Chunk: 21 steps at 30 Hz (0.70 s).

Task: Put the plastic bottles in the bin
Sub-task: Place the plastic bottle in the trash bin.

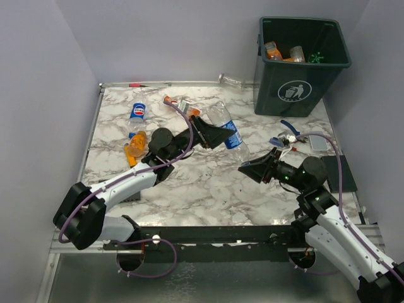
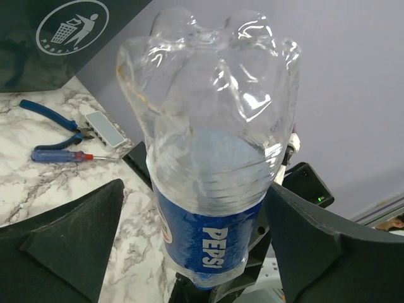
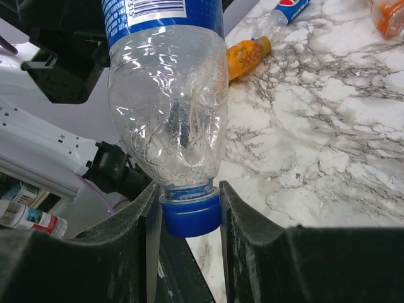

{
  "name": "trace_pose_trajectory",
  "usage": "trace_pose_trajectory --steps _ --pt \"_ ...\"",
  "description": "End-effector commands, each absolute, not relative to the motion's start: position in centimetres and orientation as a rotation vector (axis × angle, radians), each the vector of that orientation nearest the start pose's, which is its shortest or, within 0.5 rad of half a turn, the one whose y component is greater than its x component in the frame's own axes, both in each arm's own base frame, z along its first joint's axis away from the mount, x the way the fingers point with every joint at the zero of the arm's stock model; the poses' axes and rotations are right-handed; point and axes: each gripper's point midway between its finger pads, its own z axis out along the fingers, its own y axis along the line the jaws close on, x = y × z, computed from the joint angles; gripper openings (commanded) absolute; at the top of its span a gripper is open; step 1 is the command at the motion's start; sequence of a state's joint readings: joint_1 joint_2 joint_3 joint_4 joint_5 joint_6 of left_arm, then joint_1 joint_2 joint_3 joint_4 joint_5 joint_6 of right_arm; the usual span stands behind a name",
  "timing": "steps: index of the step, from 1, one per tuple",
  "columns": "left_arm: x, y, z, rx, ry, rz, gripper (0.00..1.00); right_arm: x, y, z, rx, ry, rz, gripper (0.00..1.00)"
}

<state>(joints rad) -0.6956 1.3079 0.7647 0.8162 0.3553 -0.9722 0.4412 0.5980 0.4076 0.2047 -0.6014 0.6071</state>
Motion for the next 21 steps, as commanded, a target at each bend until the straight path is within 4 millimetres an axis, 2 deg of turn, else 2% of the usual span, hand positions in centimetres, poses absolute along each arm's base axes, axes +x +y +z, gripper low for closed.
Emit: trace_pose_trajectory --steps 1,4,7,13,14,15,17,19,21 --pt "25.5 -34.0 33.9 0.197 1.488 -1.610 0.84 17.8 22.2 24.6 -0.445 1.674 1.287 0.00" --pt "25.5 -34.0 34.4 0.208 1.477 -1.611 0.64 17.7 22.4 24.4 -0.468 1.693 1.295 0.00" --pt "25.3 -33.8 35.0 0.216 1.455 -1.604 0.49 17.6 22.5 24.4 -0.486 1.704 1.294 0.00" --pt "24.8 -33.2 36.4 0.245 1.399 -1.580 0.38 17.5 22.5 24.2 -0.504 1.727 1.284 0.00" --pt "24.7 -33.1 36.6 0.249 1.392 -1.577 0.37 17.6 22.5 24.2 -0.498 1.734 1.281 0.04" --pt "24.6 -33.0 36.8 0.253 1.383 -1.572 0.36 17.7 22.4 24.2 -0.487 1.740 1.276 0.17" --pt "24.5 -32.7 37.1 0.263 1.364 -1.554 0.35 17.9 22.4 24.5 -0.462 1.746 1.280 0.52" --pt "24.4 -32.2 37.5 0.273 1.337 -1.515 0.35 17.8 22.4 25.6 -0.436 1.737 1.300 0.73" --pt "24.4 -31.5 38.0 0.300 1.307 -1.447 0.34 17.6 22.4 27.4 -0.423 1.714 1.317 0.87"
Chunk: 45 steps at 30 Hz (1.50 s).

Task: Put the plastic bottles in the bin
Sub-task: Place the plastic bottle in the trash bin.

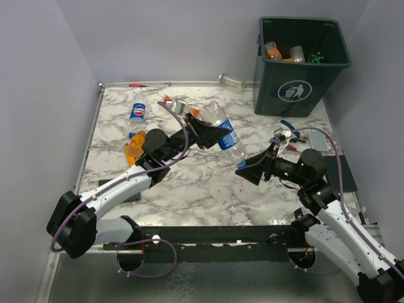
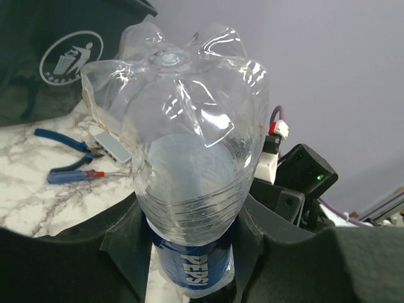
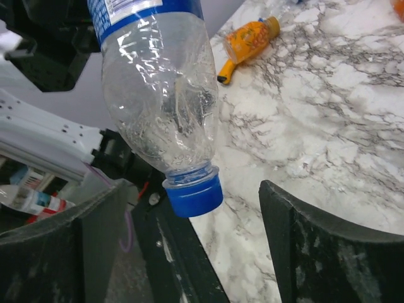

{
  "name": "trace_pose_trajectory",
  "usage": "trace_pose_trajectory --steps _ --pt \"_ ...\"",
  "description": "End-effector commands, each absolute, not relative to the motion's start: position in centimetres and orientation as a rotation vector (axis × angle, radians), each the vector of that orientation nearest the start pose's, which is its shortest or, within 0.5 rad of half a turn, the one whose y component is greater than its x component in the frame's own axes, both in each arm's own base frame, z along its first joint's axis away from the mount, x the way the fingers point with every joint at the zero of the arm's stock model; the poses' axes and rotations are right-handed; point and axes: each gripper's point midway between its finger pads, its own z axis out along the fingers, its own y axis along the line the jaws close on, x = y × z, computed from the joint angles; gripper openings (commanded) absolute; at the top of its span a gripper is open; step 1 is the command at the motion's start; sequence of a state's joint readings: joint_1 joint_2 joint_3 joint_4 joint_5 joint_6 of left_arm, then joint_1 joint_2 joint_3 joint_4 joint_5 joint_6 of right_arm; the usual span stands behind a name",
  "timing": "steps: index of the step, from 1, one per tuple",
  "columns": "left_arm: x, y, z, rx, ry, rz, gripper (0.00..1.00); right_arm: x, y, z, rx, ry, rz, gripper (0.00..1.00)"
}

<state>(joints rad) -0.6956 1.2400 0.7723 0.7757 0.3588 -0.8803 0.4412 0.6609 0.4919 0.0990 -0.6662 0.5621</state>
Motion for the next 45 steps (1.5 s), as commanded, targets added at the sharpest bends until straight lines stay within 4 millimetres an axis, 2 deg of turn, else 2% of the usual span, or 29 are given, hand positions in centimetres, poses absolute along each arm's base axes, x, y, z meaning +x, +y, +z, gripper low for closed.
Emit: trace_pose_trajectory --steps 1,2,5,8,12,17,21,24,27,29,34,38,41,45 --pt "24.4 -31.1 38.3 0.321 1.291 -1.394 0.34 17.6 22.4 27.9 -0.414 1.718 1.322 0.93" --pt "24.5 -30.6 38.5 0.337 1.281 -1.337 0.34 17.5 22.3 29.2 -0.412 1.702 1.326 0.95" --pt "24.8 -28.7 39.0 0.413 1.241 -1.124 0.33 18.0 21.8 30.9 -0.316 1.732 1.313 0.96" --pt "24.4 -27.1 38.7 0.565 1.178 -0.897 0.33 19.1 21.8 31.0 -0.186 1.816 1.330 0.96" --pt "23.2 -25.9 36.3 0.780 1.053 -0.636 0.32 19.4 23.5 30.1 -0.067 1.902 1.512 0.96" --pt "22.8 -24.7 33.7 0.958 0.917 -0.288 0.18 19.3 25.2 30.8 0.010 1.834 1.799 0.95" --pt "22.3 -24.3 31.2 1.109 0.813 -0.006 0.16 20.4 25.9 30.4 0.008 1.868 1.813 0.95" --pt "21.5 -25.2 27.8 1.273 0.751 0.180 0.13 21.3 26.4 30.2 -0.017 1.900 1.789 0.95" --pt "19.8 -27.0 24.5 1.423 0.691 0.255 0.06 22.9 26.6 29.4 -0.029 1.972 1.692 0.95" --pt "18.5 -28.2 23.1 1.499 0.643 0.273 0.04 23.9 26.3 28.7 -0.031 2.035 1.625 0.95" --pt "14.5 -31.1 21.0 1.672 0.486 0.281 0.00 24.6 25.4 27.3 -0.097 2.149 1.550 0.95" --pt "11.7 -32.4 20.9 1.758 0.370 0.289 0.00 23.2 25.0 25.0 -0.222 2.245 1.513 0.95" --pt "9.7 -32.7 20.4 1.820 0.290 0.298 0.00 21.1 25.2 23.8 -0.314 2.269 1.620 0.94" --pt "7.4 -32.5 18.9 1.908 0.208 0.301 0.00 19.5 25.2 22.9 -0.328 2.250 1.705 0.94"
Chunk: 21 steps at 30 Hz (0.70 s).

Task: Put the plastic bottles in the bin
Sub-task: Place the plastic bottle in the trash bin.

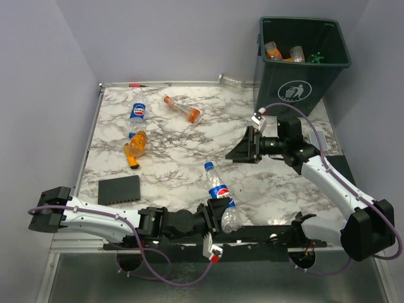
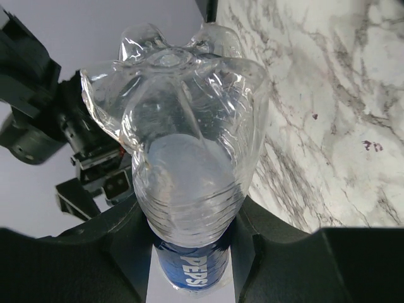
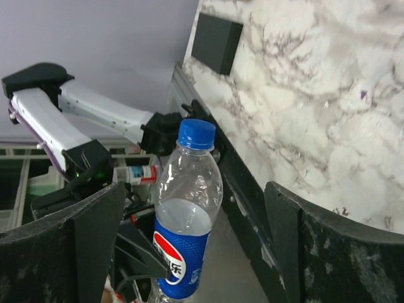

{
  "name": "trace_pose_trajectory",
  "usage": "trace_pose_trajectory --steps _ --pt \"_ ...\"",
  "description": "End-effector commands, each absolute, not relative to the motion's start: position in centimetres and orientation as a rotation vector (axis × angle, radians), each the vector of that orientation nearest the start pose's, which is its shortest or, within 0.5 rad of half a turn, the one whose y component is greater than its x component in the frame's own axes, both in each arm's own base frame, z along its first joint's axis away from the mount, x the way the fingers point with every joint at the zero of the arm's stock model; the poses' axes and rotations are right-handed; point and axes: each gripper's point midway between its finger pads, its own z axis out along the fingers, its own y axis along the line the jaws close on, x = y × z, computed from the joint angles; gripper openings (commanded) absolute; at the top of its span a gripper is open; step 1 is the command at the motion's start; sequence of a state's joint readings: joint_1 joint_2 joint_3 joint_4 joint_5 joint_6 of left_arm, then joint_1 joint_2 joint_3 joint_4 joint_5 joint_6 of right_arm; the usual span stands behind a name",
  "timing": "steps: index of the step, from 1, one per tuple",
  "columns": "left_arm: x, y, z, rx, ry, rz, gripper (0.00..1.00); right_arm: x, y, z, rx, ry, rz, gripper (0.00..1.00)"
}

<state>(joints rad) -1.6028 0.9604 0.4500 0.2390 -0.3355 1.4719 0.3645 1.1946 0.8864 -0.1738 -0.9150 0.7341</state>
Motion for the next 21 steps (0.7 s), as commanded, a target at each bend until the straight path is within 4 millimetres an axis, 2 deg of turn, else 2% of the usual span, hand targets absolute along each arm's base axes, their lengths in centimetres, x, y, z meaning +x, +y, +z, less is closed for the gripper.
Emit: trace_pose_trajectory --steps 1,7,13,17,21 --pt "6.9 -32.6 18.5 1.927 0.191 0.302 0.00 19.1 25.3 22.9 -0.331 2.253 1.729 0.93" --pt "6.8 -33.1 18.4 1.959 0.166 0.338 0.00 16.6 28.4 22.4 -0.452 2.283 1.741 0.93" --pt "7.2 -32.8 18.7 1.949 0.191 0.356 0.00 16.5 28.6 20.3 -0.369 2.360 1.702 0.93" --pt "7.4 -32.5 18.9 1.942 0.205 0.361 0.00 15.9 29.3 20.4 -0.352 2.337 1.735 0.90" --pt "7.4 -32.6 18.9 1.943 0.199 0.363 0.00 15.6 31.2 20.6 -0.388 2.328 1.746 0.88"
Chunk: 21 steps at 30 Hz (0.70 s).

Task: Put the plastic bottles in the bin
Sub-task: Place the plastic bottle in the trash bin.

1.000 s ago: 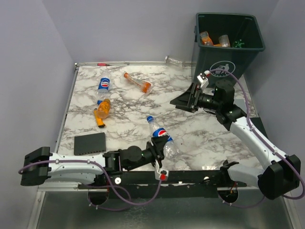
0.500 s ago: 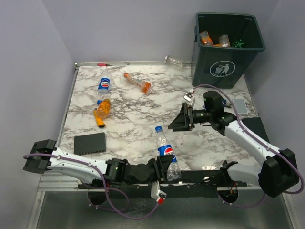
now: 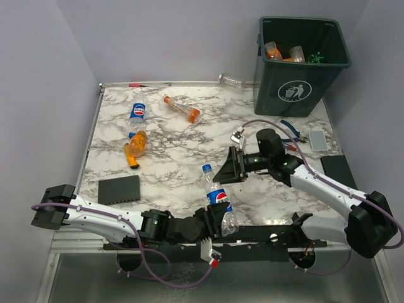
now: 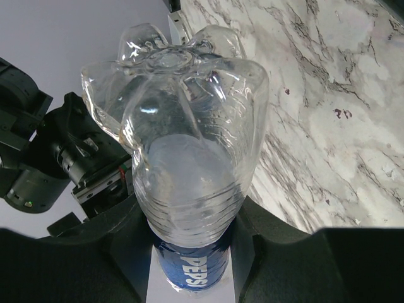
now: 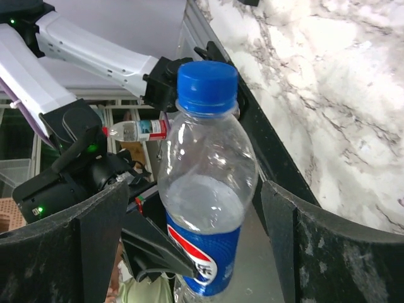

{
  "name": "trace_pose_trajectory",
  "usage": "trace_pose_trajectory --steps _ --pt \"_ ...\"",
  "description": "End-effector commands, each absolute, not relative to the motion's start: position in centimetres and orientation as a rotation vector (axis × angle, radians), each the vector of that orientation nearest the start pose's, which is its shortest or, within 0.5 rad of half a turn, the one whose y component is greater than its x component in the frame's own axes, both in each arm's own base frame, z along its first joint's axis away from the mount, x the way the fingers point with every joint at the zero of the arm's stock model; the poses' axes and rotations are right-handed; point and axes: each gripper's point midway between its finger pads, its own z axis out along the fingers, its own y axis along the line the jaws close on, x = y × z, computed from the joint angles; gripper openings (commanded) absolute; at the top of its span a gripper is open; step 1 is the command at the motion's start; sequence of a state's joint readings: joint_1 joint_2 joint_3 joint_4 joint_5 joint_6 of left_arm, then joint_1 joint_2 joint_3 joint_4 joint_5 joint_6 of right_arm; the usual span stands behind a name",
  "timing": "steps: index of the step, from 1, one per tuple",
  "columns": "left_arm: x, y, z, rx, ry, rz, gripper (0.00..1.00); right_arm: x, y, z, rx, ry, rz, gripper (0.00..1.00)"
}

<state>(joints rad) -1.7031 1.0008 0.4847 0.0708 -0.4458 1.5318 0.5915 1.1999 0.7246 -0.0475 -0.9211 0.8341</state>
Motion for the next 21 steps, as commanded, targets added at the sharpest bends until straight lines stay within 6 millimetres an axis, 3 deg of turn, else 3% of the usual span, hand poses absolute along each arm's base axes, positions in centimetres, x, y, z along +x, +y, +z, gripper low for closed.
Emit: trace_pose_trajectory --steps 1,11,18,19,21 --pt "7.4 -32.7 19.0 1.942 0.200 0.362 0.00 15.7 31.7 20.5 -0.389 2.332 1.743 0.88" --pt "7.5 -32.5 19.3 1.931 0.206 0.364 0.00 15.0 34.4 20.0 -0.430 2.347 1.791 0.68" --pt "7.5 -32.2 19.1 1.923 0.220 0.356 0.00 15.3 34.8 20.0 -0.421 2.316 1.780 0.39" --pt "7.5 -32.2 19.1 1.916 0.230 0.347 0.05 15.4 34.7 20.1 -0.423 2.301 1.767 0.36" --pt "7.4 -32.3 19.6 1.877 0.279 0.300 0.37 15.9 34.5 21.0 -0.426 2.247 1.729 0.31"
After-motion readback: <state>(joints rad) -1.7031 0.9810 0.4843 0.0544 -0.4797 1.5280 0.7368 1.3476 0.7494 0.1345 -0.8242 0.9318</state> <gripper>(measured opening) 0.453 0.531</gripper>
